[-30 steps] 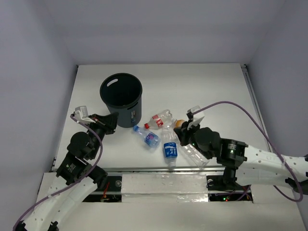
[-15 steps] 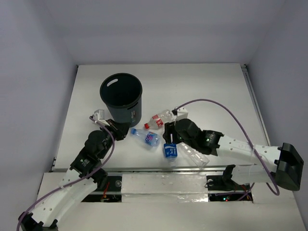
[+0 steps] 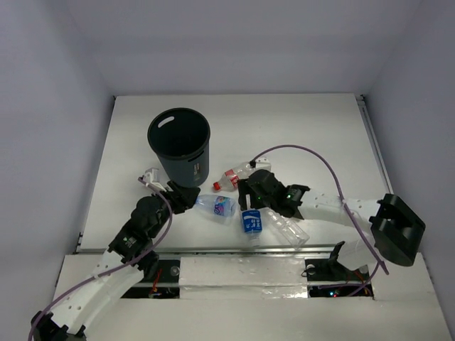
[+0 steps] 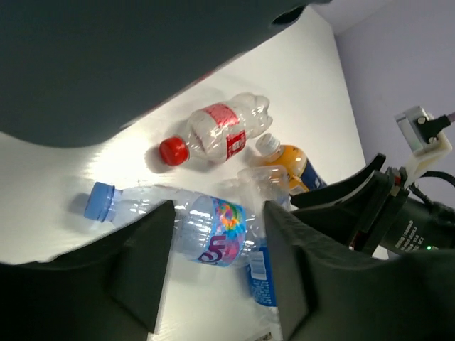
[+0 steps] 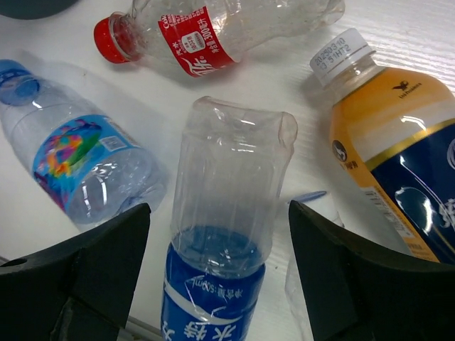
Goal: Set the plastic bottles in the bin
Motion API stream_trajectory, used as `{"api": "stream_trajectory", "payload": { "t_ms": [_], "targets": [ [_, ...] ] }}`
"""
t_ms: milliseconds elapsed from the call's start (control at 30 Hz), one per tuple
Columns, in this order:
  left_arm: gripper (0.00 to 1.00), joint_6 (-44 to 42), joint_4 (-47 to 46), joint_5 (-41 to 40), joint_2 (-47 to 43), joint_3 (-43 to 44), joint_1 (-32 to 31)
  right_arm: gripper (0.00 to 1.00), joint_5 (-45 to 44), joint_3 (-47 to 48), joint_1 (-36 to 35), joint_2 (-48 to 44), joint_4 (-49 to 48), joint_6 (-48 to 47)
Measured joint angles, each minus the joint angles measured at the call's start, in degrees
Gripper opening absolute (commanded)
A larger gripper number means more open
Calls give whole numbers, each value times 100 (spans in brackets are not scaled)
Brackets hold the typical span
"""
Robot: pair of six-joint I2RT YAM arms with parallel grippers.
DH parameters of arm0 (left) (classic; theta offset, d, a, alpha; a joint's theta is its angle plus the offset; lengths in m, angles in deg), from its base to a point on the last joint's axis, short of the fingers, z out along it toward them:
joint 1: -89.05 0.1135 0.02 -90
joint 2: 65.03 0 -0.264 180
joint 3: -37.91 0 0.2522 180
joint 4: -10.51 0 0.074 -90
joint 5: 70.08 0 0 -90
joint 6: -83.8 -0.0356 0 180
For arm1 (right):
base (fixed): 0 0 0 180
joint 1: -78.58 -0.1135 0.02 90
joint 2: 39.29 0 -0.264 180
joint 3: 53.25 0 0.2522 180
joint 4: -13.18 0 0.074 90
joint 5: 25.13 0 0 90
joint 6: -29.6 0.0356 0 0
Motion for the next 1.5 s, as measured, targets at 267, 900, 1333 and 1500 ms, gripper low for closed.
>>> {"api": "stream_trajectory", "payload": {
  "t_ms": [267, 900, 1333, 1500],
  "targets": [
    [67, 120, -9, 39, 199, -184, -168, 84, -2, 304, 70, 629, -125, -11],
    [68, 557, -31, -404, 514, -511, -946, 47, -160, 522, 116, 702, -114, -129],
    [64, 271, 122, -905, -4, 136, -951, 47, -79, 2223, 116, -1019, -645, -811],
    [60, 33, 437, -1252, -846, 693, -951, 47, -96, 3722, 116, -157, -1416, -1281]
  ]
}}
